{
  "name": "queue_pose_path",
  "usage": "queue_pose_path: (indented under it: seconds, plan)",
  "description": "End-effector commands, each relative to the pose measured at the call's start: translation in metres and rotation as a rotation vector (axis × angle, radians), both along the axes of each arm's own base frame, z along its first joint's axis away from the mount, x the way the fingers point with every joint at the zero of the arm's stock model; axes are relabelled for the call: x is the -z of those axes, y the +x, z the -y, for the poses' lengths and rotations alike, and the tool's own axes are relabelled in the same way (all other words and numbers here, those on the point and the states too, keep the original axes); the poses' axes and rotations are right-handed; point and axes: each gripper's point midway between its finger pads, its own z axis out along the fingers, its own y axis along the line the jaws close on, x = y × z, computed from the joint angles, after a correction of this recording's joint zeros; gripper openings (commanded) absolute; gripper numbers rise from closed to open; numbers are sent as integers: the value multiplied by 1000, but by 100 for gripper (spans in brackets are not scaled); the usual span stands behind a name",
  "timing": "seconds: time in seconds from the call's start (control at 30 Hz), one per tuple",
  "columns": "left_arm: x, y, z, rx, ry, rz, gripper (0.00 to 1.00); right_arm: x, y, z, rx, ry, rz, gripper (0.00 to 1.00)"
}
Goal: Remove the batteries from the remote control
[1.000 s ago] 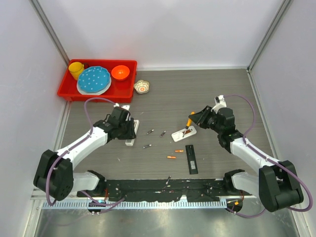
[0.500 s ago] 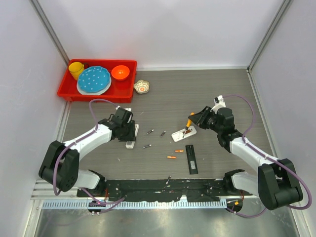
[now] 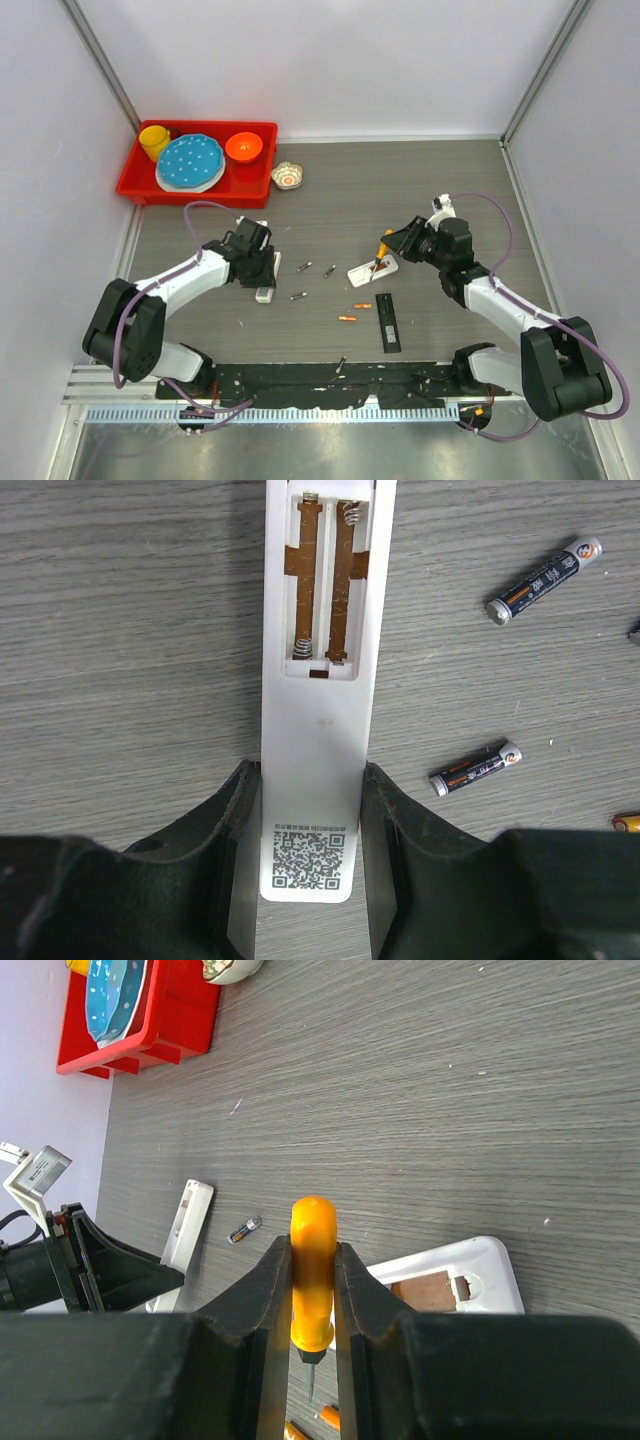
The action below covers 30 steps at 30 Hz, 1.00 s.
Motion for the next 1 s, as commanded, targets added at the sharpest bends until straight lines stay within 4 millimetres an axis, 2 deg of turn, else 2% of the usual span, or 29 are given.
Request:
queue_pose_path:
  seconds: [0.0, 0.5, 0.9, 0.97]
  plan:
    - [-2, 3, 1, -18, -11, 2, 29, -22, 10, -4, -14, 13, 71, 1]
    - [-3, 4, 2, -9, -9, 4, 51, -22, 13, -5, -17, 14, 67, 1]
    - [-8, 6, 2, 0, -12, 21, 84, -21, 12, -5, -19, 14, 66, 1]
    - [-12, 4, 12, 37, -66, 21, 88, -21, 13, -4, -17, 14, 66, 1]
